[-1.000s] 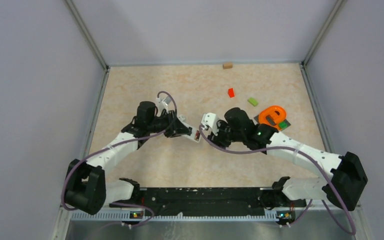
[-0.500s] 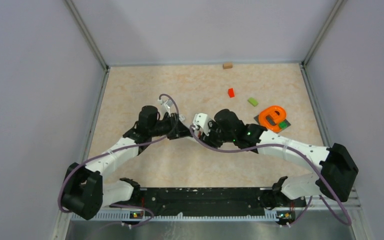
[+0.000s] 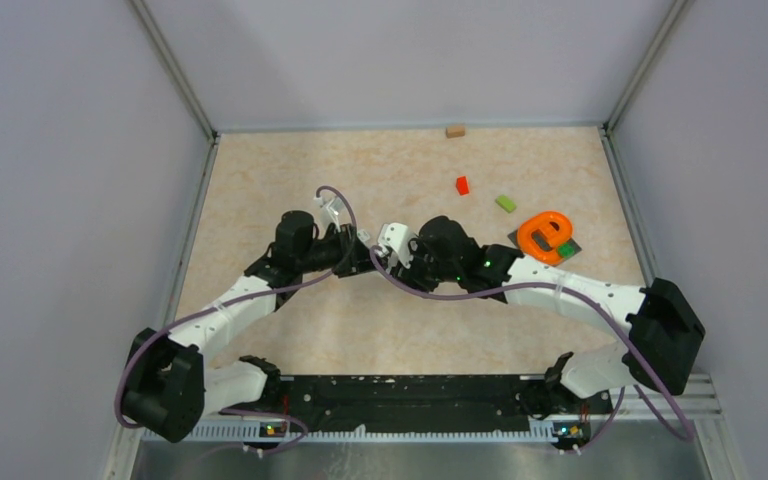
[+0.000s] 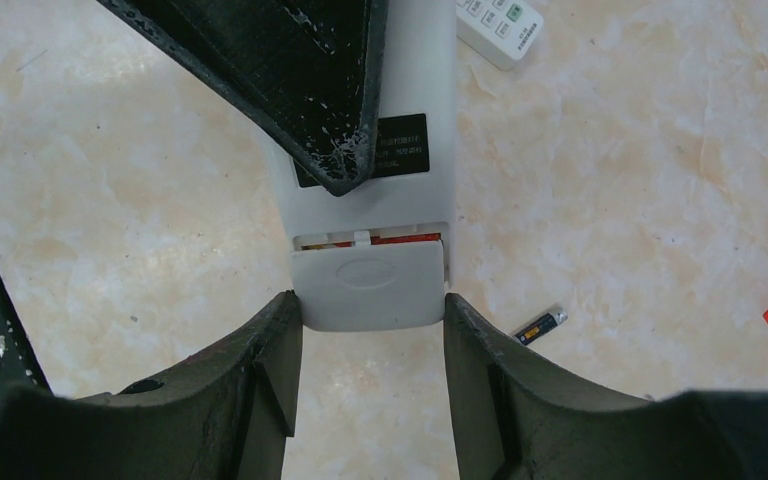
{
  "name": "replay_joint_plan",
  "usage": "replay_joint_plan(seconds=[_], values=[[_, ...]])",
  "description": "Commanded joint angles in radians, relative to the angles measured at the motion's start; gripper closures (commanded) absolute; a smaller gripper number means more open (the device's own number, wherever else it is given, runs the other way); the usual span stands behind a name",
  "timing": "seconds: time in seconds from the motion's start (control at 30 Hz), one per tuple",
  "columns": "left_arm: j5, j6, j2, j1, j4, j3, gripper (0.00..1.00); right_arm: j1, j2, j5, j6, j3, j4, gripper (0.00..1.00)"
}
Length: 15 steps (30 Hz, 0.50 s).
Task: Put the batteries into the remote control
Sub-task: Load the battery cover into the remote control.
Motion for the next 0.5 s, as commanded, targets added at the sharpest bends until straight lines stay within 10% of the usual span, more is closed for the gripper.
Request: replay_joint_plan(seconds=[0.0,0.47], values=[[0.004,0.005,-0.026,-0.003,0.06,0.009,1.0,0.014,-0.007,0.012,0.007,0.042,0.001,0.57],[0.077,0.051,-0.027,-0.004,0.067,0.006,1.0,0.014,0.02,0.032,0.033,0.064,-0.007,0.57]])
